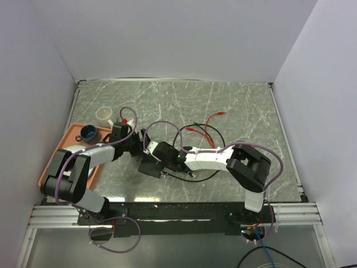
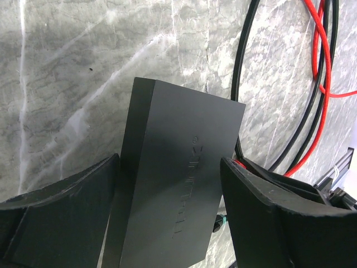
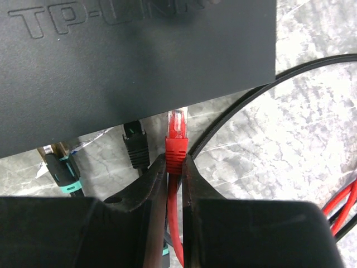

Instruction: Insert the plug into the switch port

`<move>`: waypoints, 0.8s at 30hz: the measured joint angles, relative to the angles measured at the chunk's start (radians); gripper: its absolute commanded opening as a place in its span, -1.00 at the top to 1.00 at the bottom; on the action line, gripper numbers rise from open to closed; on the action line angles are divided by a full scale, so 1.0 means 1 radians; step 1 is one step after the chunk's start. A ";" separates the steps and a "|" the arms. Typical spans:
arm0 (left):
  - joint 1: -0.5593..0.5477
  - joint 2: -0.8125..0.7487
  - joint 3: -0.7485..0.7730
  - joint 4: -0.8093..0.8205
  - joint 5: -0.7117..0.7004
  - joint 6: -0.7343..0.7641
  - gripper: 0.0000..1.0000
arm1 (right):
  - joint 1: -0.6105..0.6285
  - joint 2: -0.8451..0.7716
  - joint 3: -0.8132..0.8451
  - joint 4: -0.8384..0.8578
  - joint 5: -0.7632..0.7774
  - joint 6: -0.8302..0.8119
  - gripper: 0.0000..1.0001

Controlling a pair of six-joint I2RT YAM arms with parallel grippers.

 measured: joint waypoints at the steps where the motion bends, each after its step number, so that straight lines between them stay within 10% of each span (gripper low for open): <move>1: 0.000 0.000 0.000 0.000 0.000 0.000 -0.55 | 0.000 0.000 0.000 0.003 0.004 0.001 1.00; 24: 0.001 0.000 -0.011 0.016 0.010 -0.002 -0.44 | 0.040 -0.066 -0.180 0.263 0.074 0.006 1.00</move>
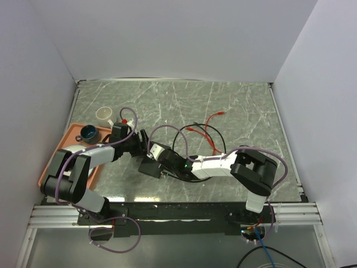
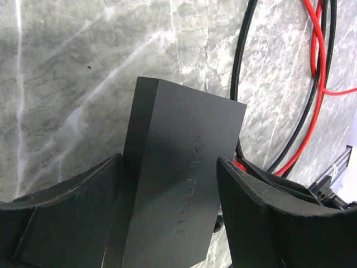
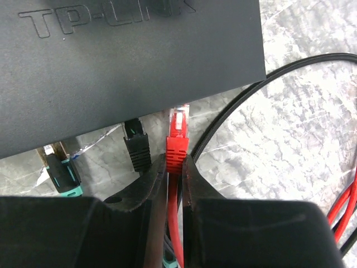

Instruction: Insert the plug into the switch port

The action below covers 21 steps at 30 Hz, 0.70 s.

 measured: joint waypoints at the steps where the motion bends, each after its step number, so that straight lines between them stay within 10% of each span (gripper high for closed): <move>1: 0.000 0.000 -0.001 0.001 0.002 0.000 -0.44 | 0.003 -0.006 -0.014 0.020 0.006 0.001 1.00; 21: 0.008 0.025 -0.018 0.067 0.042 0.021 -0.24 | 0.021 -0.060 -0.192 0.312 -0.011 -0.052 1.00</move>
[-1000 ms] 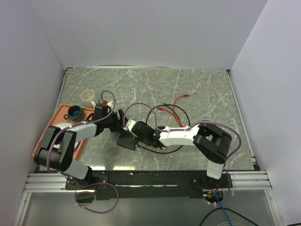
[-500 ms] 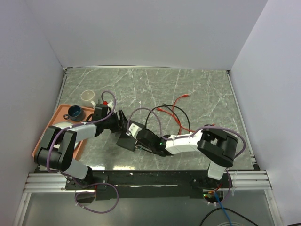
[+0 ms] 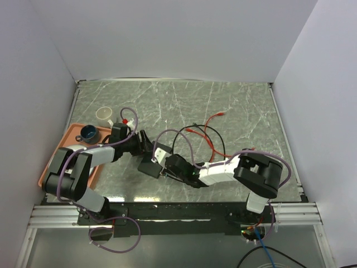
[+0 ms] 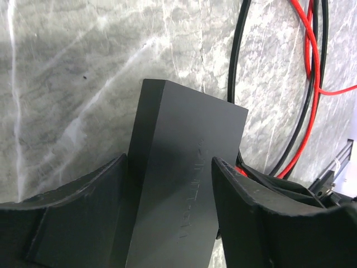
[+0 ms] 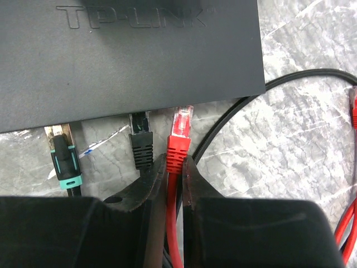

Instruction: Insert the plug into the switch port

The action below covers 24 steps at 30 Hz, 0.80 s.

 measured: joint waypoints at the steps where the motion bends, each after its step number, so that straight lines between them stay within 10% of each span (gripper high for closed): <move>1: 0.000 0.003 0.000 0.005 0.000 0.004 -0.21 | 0.000 0.000 -0.005 0.011 0.000 -0.004 1.00; 24: -0.030 0.071 0.058 0.035 -0.039 0.104 -0.04 | -0.031 -0.002 -0.010 0.035 -0.060 -0.038 1.00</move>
